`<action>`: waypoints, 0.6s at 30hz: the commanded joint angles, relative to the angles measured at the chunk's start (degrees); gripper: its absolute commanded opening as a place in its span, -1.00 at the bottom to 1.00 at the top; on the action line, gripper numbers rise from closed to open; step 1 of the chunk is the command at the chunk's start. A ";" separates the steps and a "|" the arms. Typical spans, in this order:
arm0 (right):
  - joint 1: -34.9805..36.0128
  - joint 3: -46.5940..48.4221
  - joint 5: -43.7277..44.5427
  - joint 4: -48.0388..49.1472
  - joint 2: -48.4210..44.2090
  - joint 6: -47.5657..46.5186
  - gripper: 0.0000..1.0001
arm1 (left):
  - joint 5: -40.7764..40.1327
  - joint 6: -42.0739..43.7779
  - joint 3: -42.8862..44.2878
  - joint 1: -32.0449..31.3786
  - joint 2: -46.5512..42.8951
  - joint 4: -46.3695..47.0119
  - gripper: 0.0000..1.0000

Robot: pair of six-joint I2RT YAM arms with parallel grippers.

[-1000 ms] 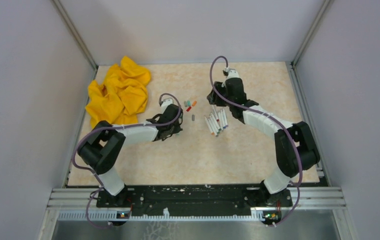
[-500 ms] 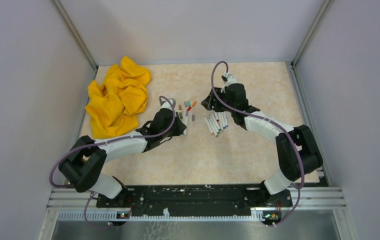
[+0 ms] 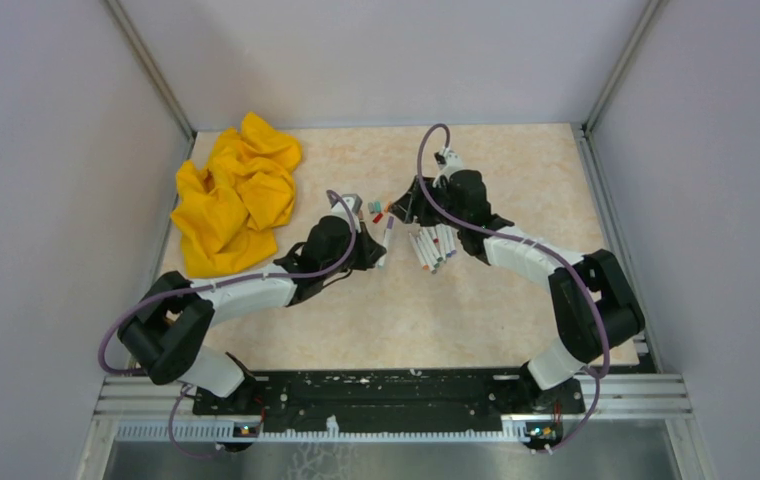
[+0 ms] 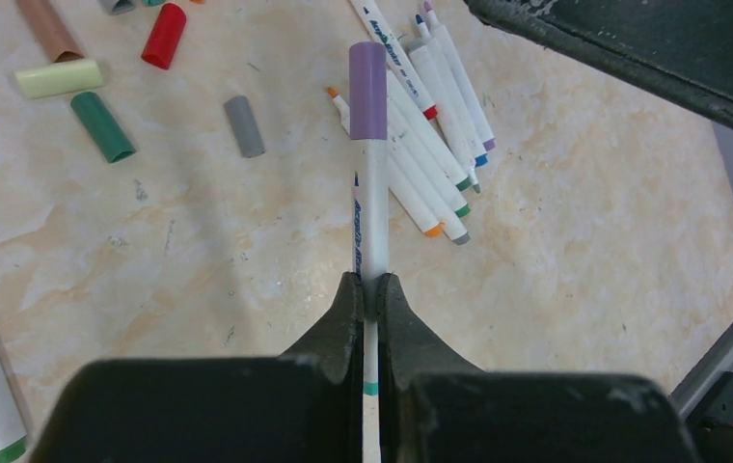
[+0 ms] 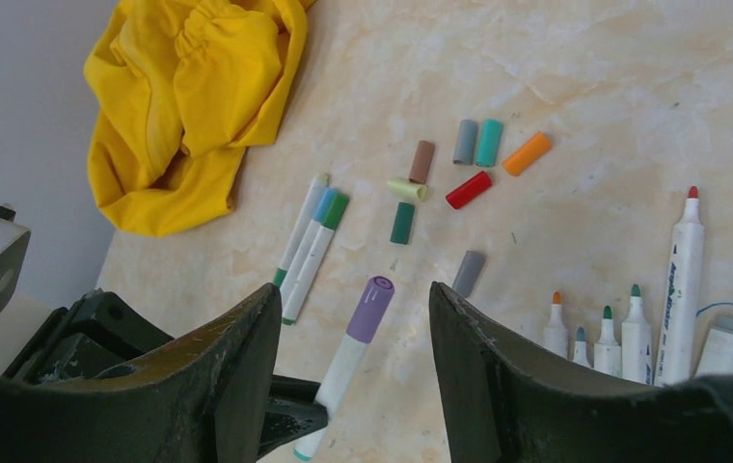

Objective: Open the pen caps

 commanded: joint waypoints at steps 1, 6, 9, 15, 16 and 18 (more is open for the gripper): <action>1.33 -0.13 -1.03 4.79 0.24 1.55 0.15 | 1.88 0.94 0.34 -0.37 0.46 4.03 -1.00; 1.51 -0.67 -0.70 5.43 0.73 2.18 0.15 | 1.88 1.03 0.15 -0.40 -0.11 5.61 -1.00; 1.58 -1.05 -0.74 6.00 1.11 2.53 0.15 | 1.76 1.19 -0.63 -0.48 -0.89 7.08 -1.00; 1.60 -1.62 -1.02 7.20 2.00 3.23 0.15 | 1.33 1.59 -2.58 -0.64 -2.91 9.51 -1.00; 1.70 -1.63 -1.16 7.45 2.12 3.40 0.15 | 1.47 1.72 -2.63 -0.66 -2.97 9.75 -1.00; 1.74 -1.50 -1.43 7.80 2.44 3.67 0.14 | 1.70 1.74 -2.67 -0.66 -2.85 9.85 -1.00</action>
